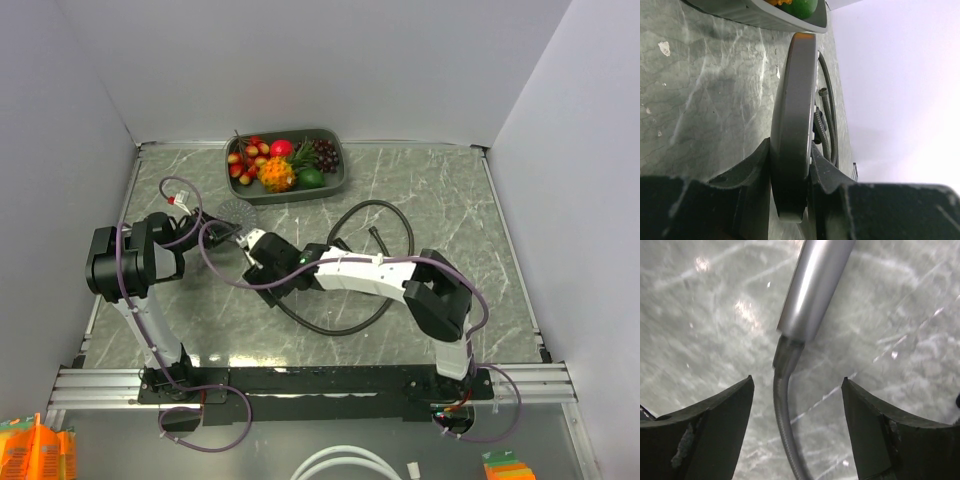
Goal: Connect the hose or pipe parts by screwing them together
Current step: Install the bathroom fixture on the pipeline.
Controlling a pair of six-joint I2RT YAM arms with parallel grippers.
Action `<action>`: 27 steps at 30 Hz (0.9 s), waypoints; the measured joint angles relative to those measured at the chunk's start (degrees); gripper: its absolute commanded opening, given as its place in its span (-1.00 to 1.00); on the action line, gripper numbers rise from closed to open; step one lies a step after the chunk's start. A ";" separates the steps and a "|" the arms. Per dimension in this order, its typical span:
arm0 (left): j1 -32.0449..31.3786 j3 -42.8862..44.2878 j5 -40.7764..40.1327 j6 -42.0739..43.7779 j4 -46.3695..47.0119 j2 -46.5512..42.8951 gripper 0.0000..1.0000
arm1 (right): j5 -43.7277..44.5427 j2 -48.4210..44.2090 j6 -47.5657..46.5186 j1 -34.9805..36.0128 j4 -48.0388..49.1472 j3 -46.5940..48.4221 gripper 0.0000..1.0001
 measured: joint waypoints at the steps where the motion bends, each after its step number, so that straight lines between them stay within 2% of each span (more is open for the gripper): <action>1: 0.00 0.00 0.00 0.09 -0.02 0.00 -0.98 | 0.92 0.02 -0.09 0.68 -0.61 0.00 0.48; 4: 0.00 0.00 0.00 0.20 -0.02 0.00 -0.98 | 3.85 0.61 0.24 2.32 -0.76 0.02 0.36; 11: 0.00 -0.11 0.04 0.17 0.02 0.00 -0.98 | 9.35 3.61 2.71 3.67 3.21 0.00 0.23; 19: 0.02 -0.61 0.02 0.17 0.07 0.00 -0.98 | 11.91 7.98 5.11 3.65 6.86 0.57 0.01; 25: 0.09 -0.61 -0.31 0.15 0.13 0.00 -0.98 | 12.74 8.79 7.06 3.63 8.44 0.55 -0.40; 26: 0.24 -0.61 -0.48 0.13 0.15 0.00 -0.98 | 13.29 8.76 7.87 3.58 8.46 0.42 -0.54; 27: 0.39 -0.61 -0.76 0.09 0.13 0.00 -0.98 | 13.18 8.76 7.89 3.41 8.74 0.31 -0.60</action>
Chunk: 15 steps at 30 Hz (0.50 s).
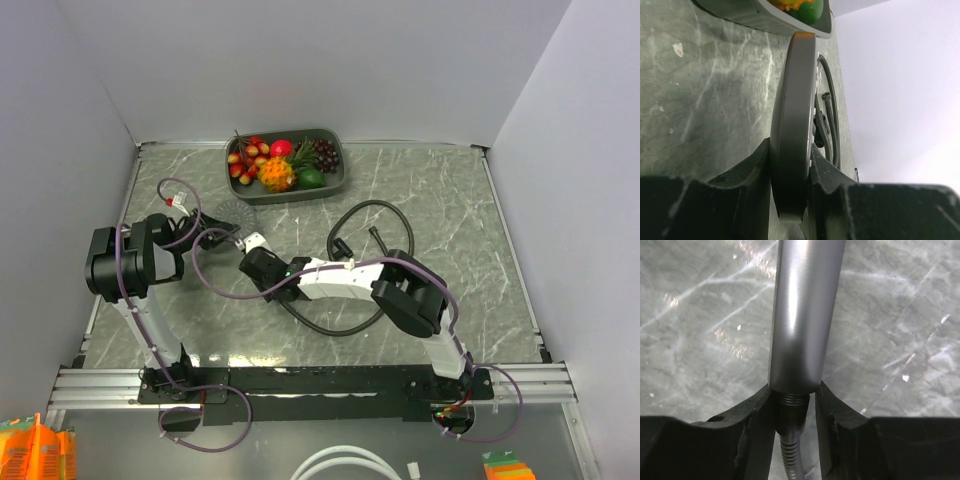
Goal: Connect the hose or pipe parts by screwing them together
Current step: Install the bathroom fixture on the pipeline.
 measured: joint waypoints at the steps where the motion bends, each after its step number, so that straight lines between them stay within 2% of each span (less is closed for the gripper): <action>1: 0.02 0.00 -0.39 -0.02 0.02 0.00 -0.98 | -0.44 0.00 0.00 -0.26 0.26 -0.02 -0.66; 3: 0.04 0.00 -0.76 -0.09 0.22 0.00 -0.98 | -1.22 -0.02 0.02 -0.70 0.94 -0.35 -0.74; 7: 0.04 0.00 -0.79 0.11 0.37 0.00 -0.98 | -5.73 -0.92 0.68 -2.10 4.63 -3.06 -0.75; 11: 0.04 -0.04 -0.83 -0.28 0.44 0.00 -0.98 | -16.90 -4.46 3.74 -6.21 12.79 -9.60 -0.75; 15: -0.15 -0.09 -0.63 -0.81 0.76 0.00 -0.98 | -33.53 -5.92 11.56 -12.39 26.95 -18.21 -0.77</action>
